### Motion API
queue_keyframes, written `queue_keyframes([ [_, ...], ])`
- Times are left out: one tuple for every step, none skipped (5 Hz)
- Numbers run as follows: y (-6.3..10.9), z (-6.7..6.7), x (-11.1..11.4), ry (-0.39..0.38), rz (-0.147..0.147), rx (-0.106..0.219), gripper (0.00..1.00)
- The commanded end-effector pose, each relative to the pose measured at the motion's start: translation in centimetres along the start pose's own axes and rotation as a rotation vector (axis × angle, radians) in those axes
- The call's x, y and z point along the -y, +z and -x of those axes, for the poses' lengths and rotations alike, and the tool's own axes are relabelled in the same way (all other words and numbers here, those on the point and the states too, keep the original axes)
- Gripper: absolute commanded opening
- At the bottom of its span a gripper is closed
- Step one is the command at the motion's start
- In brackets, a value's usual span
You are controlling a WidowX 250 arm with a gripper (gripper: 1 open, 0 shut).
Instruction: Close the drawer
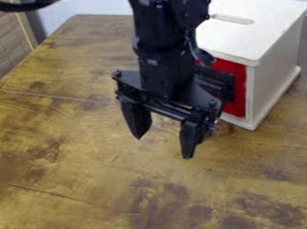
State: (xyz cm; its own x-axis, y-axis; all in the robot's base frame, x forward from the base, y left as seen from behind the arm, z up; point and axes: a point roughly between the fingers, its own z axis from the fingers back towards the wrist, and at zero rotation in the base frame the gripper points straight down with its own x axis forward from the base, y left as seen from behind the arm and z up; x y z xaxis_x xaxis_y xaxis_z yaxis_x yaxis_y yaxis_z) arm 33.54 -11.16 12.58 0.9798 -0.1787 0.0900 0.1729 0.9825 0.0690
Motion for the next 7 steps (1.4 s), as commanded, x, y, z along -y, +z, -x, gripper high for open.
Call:
queue_keyframes([
  [2.2,-0.1,-0.3,0.032,0.022,0.083,1.00],
  [1.3,-0.4,-0.9,-0.009,0.031,0.090,1.00],
  [0.6,-0.7,-1.6,-0.048,0.034,0.088,1.00],
  [0.4,-0.1,-1.6,-0.050,0.038,0.076,1.00],
  [0.8,0.5,-0.9,-0.079,0.039,0.076,1.00],
  [0.8,0.7,-0.5,-0.118,0.040,0.075,1.00],
  [-0.2,0.6,-0.3,-0.120,0.037,0.072,1.00],
])
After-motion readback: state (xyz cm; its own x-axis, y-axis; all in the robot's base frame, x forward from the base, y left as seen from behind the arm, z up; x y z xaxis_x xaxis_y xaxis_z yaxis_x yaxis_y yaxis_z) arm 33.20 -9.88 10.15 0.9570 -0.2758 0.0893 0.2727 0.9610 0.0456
